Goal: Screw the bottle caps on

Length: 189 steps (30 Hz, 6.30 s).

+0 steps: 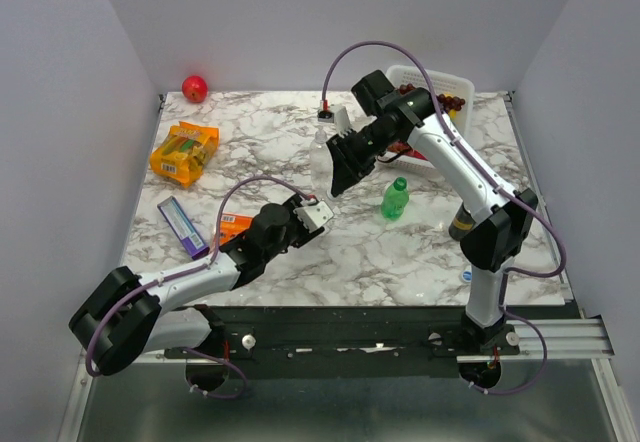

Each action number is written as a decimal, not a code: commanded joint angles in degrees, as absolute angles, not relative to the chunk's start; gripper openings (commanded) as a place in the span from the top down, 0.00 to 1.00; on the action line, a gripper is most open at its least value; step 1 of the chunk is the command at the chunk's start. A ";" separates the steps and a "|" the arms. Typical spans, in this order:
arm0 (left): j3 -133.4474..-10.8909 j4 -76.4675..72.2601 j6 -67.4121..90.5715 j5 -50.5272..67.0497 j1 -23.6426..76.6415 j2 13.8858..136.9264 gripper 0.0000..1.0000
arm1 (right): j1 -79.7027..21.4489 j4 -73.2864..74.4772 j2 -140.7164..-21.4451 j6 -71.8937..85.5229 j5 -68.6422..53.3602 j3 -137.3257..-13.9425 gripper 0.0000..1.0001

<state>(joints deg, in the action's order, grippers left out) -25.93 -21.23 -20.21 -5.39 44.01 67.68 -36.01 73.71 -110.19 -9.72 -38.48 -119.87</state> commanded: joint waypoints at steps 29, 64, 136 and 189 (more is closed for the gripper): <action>-36.47 -15.82 -0.88 27.77 39.02 64.33 1.00 | -31.20 29.98 -86.21 -16.09 -49.39 -91.85 0.20; -37.79 -3.35 -8.70 18.28 29.89 66.89 0.01 | -26.55 43.59 -95.18 -29.26 -36.05 -104.32 0.96; -43.42 6.59 -12.74 21.71 21.36 70.32 0.01 | -23.55 23.56 -109.86 -24.96 -45.26 -105.99 0.33; -43.86 -19.16 1.76 38.49 23.02 76.81 0.01 | -31.03 15.82 -106.79 5.45 -59.76 -107.49 0.96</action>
<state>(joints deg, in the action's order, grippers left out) -41.08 -15.62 0.78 33.95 21.89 75.85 -30.37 17.02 -108.75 3.07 -56.45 -109.21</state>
